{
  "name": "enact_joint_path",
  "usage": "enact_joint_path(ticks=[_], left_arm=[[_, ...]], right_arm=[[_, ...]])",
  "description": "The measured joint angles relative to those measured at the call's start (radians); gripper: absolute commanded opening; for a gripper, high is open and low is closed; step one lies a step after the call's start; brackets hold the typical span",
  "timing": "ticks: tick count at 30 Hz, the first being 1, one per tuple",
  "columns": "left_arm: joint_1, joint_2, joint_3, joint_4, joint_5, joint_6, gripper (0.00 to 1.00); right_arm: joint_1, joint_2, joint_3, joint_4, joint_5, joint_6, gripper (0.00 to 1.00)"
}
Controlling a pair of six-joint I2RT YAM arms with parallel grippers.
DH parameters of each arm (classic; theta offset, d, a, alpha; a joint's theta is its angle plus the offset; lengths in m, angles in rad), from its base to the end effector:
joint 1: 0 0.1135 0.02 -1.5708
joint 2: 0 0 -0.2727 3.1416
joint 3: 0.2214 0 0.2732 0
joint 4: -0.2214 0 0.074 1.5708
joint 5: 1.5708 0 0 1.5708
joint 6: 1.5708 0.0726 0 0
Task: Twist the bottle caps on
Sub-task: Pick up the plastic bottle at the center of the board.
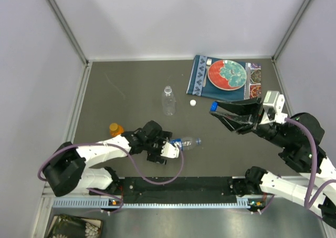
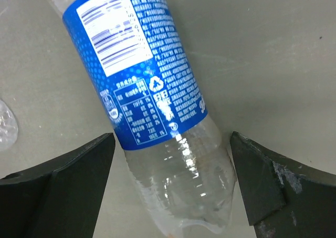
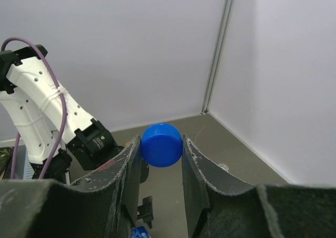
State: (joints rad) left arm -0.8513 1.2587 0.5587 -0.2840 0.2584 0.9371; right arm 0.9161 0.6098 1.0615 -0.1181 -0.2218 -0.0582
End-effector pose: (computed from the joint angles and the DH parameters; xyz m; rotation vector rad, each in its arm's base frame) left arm 0.1565 -0.2067 0.1271 2.0350 1.5068 -0.2957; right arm 0.0768 0.1263 0.4874 -0.7755 1.0366 0.8769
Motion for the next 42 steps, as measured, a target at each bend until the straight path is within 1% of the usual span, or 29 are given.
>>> enact_joint_path(ticks=[7, 9, 10, 11, 14, 15, 16, 17, 19, 23, 26, 28, 30, 33, 36, 38, 42], left_arm=[[-0.001, 0.040, 0.012, 0.046, 0.045, 0.008, 0.98], [-0.002, 0.050, 0.018, 0.053, 0.053, 0.004, 0.93], [-0.002, 0.055, 0.021, 0.054, 0.056, 0.003, 0.88], [-0.003, 0.062, 0.026, 0.053, 0.060, 0.002, 0.79], [-0.005, 0.076, 0.031, 0.053, 0.064, -0.006, 0.66], [-0.006, 0.079, 0.033, 0.055, 0.063, -0.008, 0.52], [-0.007, 0.081, 0.034, 0.055, 0.063, -0.012, 0.45], [-0.007, 0.084, 0.035, 0.055, 0.063, -0.020, 0.40], [-0.010, 0.084, 0.044, 0.055, 0.062, -0.030, 0.36], [-0.010, 0.087, 0.062, 0.044, 0.062, -0.058, 0.32], [-0.010, 0.087, 0.100, -0.025, 0.050, -0.088, 0.33], [-0.010, 0.088, 0.159, -0.123, 0.035, -0.117, 0.34], [-0.010, 0.087, 0.237, -0.217, 0.023, -0.143, 0.34], [0.000, 0.085, 0.425, -0.375, 0.014, -0.194, 0.34], [0.026, 0.057, 0.584, -0.457, 0.032, -0.248, 0.36], [0.055, 0.008, 0.652, -0.492, 0.062, -0.291, 0.36], [0.119, -0.140, 0.689, -0.531, 0.140, -0.386, 0.37]], right_arm=[[0.000, -0.008, 0.000, -0.015, 0.006, 0.017, 0.21], [0.000, -0.008, 0.000, -0.024, 0.009, 0.019, 0.21], [0.000, -0.008, 0.000, -0.027, 0.011, 0.021, 0.21], [0.000, -0.008, 0.000, -0.030, 0.011, 0.025, 0.20], [0.000, -0.008, -0.001, -0.033, 0.012, 0.030, 0.20], [0.000, -0.008, -0.001, -0.033, 0.012, 0.034, 0.20], [0.000, -0.009, -0.001, -0.034, 0.012, 0.034, 0.20], [0.000, -0.010, -0.001, -0.035, 0.013, 0.035, 0.19], [0.000, -0.014, -0.001, -0.040, 0.012, 0.037, 0.19], [0.000, -0.019, -0.001, -0.047, 0.012, 0.037, 0.19], [0.000, -0.022, -0.001, -0.052, 0.013, 0.037, 0.19], [0.000, -0.021, -0.001, -0.057, 0.013, 0.037, 0.19], [0.000, -0.018, 0.001, -0.066, 0.012, 0.036, 0.19], [0.000, -0.005, 0.009, -0.073, 0.008, 0.036, 0.19], [0.000, 0.023, 0.036, -0.086, -0.006, 0.035, 0.19], [0.000, 0.047, 0.067, -0.105, -0.016, 0.034, 0.19], [0.000, 0.101, 0.160, -0.166, -0.042, 0.032, 0.19]])
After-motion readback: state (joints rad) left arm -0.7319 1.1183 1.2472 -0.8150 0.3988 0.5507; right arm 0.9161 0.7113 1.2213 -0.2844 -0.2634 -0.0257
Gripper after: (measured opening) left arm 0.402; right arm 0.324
